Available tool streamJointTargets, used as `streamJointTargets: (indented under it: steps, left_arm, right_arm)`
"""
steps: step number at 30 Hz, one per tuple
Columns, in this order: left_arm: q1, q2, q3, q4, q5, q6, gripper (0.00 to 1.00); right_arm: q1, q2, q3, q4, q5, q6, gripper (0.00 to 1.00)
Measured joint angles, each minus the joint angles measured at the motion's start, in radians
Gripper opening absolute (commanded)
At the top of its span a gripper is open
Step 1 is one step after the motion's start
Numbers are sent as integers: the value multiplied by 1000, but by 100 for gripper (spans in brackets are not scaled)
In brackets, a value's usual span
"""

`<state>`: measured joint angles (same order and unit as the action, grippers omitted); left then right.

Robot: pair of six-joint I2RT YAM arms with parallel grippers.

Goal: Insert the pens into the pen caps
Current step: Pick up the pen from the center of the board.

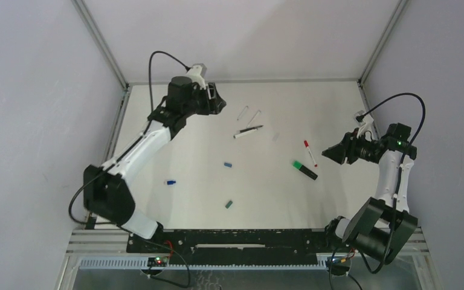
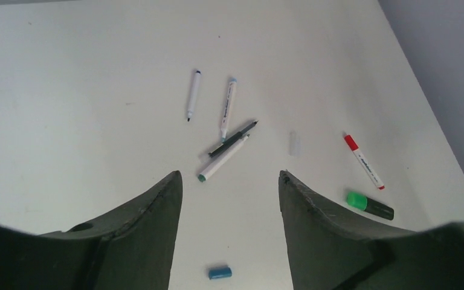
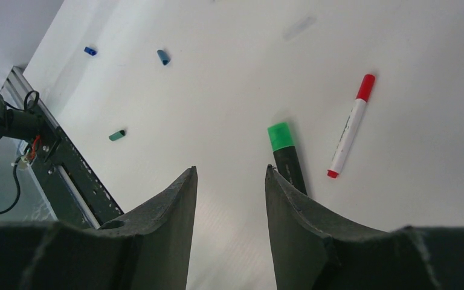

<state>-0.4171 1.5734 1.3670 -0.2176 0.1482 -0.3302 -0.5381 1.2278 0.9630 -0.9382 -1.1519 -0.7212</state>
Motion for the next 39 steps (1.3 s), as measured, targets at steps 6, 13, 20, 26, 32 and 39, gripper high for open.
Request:
streamJointTargets:
  steps: [6, 13, 20, 26, 32, 39]
  left_arm:
    - [36, -201, -214, 132, 4, -6, 93]
    - [163, -299, -381, 179, 103, -113, 80]
    - [94, -386, -462, -4, 66, -66, 75]
    - [58, -387, -574, 29, 80, -80, 68]
    - [57, -136, -531, 240, 156, -210, 62]
    - [16, 204, -255, 228, 163, -248, 62]
  right_arm:
    - [32, -66, 6, -31, -1, -8, 52]
    - [123, -92, 6, -45, 30, 1, 52]
    - [173, -118, -36, -10, 66, 48, 52]
    - [180, -118, -60, 17, 78, 79, 53]
    - [185, -119, -77, 47, 91, 103, 53]
    - [172, -148, -105, 66, 103, 124, 54]
